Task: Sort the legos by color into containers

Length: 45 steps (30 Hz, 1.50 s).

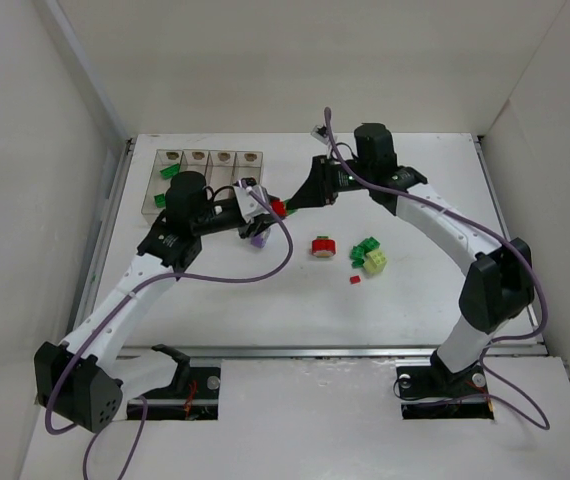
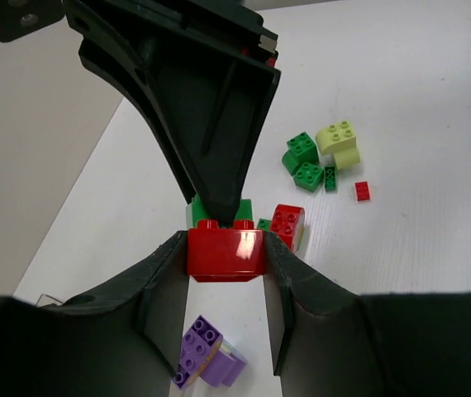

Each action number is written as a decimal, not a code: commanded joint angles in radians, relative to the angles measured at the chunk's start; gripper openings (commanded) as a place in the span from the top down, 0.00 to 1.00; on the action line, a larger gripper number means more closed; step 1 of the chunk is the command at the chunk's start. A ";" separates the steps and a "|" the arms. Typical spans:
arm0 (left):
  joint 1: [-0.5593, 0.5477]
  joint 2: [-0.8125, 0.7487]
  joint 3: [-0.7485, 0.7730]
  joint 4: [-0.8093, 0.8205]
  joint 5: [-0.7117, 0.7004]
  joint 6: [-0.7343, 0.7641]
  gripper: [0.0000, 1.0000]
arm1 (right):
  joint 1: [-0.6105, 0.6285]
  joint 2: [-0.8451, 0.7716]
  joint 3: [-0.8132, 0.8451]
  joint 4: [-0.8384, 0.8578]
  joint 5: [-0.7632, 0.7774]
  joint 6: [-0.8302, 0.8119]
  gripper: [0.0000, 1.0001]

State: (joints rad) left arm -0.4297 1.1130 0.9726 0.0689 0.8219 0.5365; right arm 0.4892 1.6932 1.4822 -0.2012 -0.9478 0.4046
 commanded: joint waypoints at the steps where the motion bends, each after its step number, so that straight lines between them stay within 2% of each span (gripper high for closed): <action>1: -0.004 -0.022 0.011 0.094 0.042 -0.044 1.00 | 0.012 0.002 0.049 0.051 -0.069 -0.020 0.93; 2: -0.004 -0.022 0.011 0.094 0.030 -0.053 1.00 | 0.012 0.002 0.049 0.051 -0.057 -0.020 1.00; 8: -0.004 -0.004 0.011 0.028 -0.045 -0.014 1.00 | -0.057 -0.020 -0.014 0.051 0.006 0.014 1.00; 13: 0.046 0.060 0.032 -0.041 -0.194 -0.013 1.00 | -0.169 -0.038 -0.080 0.051 0.266 0.098 1.00; 16: 0.098 0.103 0.067 0.033 -0.312 -0.121 1.00 | -0.188 -0.017 -0.091 0.042 0.378 0.119 1.00; 20: 0.150 0.284 0.150 0.091 -0.428 -0.175 1.00 | -0.189 0.066 0.018 0.042 0.368 0.119 1.00; 25: 0.197 0.501 0.300 0.078 -0.449 -0.161 1.00 | -0.189 0.206 0.168 -0.058 0.357 0.054 1.00; 28: 0.221 0.573 0.301 0.146 -0.449 -0.110 0.98 | -0.189 0.258 0.243 -0.102 0.357 0.025 1.00; 32: 0.232 0.625 0.331 0.158 -0.379 -0.055 0.81 | -0.189 0.301 0.315 -0.145 0.357 -0.003 1.00; 33: 0.232 0.640 0.331 0.158 -0.357 -0.046 0.70 | -0.189 0.301 0.325 -0.145 0.357 -0.013 1.00; 36: 0.232 0.650 0.341 0.158 -0.307 -0.046 0.60 | -0.189 0.312 0.337 -0.156 0.357 -0.013 1.00; 38: 0.232 0.659 0.350 0.158 -0.297 -0.046 0.32 | -0.189 0.312 0.337 -0.156 0.357 -0.013 1.00; 40: 0.232 0.650 0.350 0.147 -0.339 -0.063 0.18 | -0.189 0.301 0.337 -0.156 0.348 -0.013 1.00; 41: 0.232 0.634 0.350 0.147 -0.351 -0.075 0.03 | -0.189 0.301 0.326 -0.156 0.348 -0.013 1.00; 42: 0.232 0.624 0.350 0.147 -0.380 -0.075 0.00 | -0.179 0.289 0.326 -0.165 0.348 -0.023 1.00; 45: 0.232 0.556 0.324 0.167 -0.428 -0.087 0.00 | -0.179 0.246 0.316 -0.184 0.348 -0.042 1.00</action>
State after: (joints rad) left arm -0.1967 1.7805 1.2823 0.1825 0.4313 0.4656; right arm 0.2966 2.0106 1.7741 -0.3744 -0.5907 0.3985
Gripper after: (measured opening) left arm 0.996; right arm 0.415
